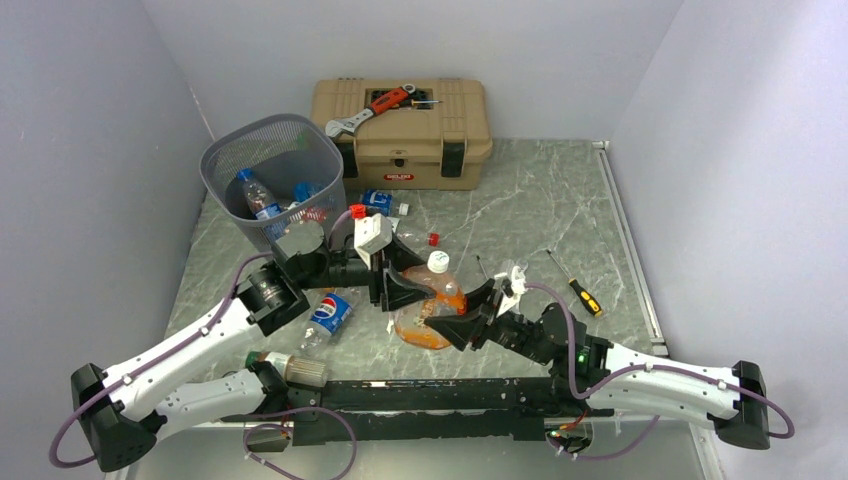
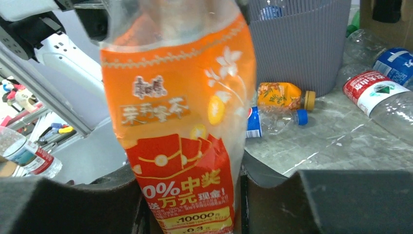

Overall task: Put the plastic bottles in the bin
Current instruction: Place the plastic bottle in the trash bin.

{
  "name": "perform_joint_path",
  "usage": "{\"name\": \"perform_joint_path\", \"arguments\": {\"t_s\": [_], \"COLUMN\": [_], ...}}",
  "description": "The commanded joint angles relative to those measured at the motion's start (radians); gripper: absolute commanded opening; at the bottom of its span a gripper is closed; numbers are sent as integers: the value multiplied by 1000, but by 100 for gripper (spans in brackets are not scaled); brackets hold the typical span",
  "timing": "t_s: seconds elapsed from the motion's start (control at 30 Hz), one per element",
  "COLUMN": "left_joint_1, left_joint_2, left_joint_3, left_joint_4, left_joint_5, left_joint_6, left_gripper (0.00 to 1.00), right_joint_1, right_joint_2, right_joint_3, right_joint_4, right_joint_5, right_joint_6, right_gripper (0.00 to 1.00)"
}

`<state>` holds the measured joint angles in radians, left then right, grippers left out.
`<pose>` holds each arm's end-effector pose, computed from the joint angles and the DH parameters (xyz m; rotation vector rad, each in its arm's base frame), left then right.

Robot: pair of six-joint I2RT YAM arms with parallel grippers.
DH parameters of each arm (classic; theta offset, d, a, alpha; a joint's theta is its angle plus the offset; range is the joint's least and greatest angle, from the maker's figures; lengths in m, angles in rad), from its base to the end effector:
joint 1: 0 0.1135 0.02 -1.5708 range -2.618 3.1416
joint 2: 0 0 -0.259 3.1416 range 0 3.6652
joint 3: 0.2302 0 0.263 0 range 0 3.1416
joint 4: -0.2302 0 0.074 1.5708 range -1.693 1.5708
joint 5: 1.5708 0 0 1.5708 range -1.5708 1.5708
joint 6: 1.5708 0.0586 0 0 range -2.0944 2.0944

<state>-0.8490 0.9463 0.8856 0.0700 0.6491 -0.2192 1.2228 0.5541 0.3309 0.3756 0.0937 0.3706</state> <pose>0.1376 -0.2099 0.3691 1.0363 1.3853 -1.3161 0.0712 0.1801 0.2717 -0.5594 1.4358 1.2317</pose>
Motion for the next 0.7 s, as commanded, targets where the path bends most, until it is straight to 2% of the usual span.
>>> {"name": "perform_joint_path", "arguments": {"t_s": [0.0, 0.07, 0.33, 0.5, 0.63, 0.67], "left_joint_1": [0, 0, 1, 0, 0, 0], "left_joint_2": [-31, -33, -71, -25, 39, 52], "left_joint_3": [1, 1, 14, 123, 229, 242], "left_joint_4": [41, 37, 35, -61, -150, -158], "left_joint_5": [-77, -91, -228, -303, -271, -275], "left_joint_6": [9, 12, 25, 37, 17, 1], "left_gripper": [73, 81, 90, 91, 90, 98], "right_joint_1": [-14, -15, -13, -13, -13, -13], "right_joint_2": [-18, -18, 27, 82, 113, 116], "right_joint_3": [33, 51, 113, 120, 106, 99], "right_joint_4": [-24, -75, -217, -191, -156, -143], "right_joint_5": [105, 129, 219, 209, 222, 233], "right_joint_6": [-9, -30, -91, -102, -110, -110], "right_gripper": [10, 0, 0, 0, 0, 0]}}
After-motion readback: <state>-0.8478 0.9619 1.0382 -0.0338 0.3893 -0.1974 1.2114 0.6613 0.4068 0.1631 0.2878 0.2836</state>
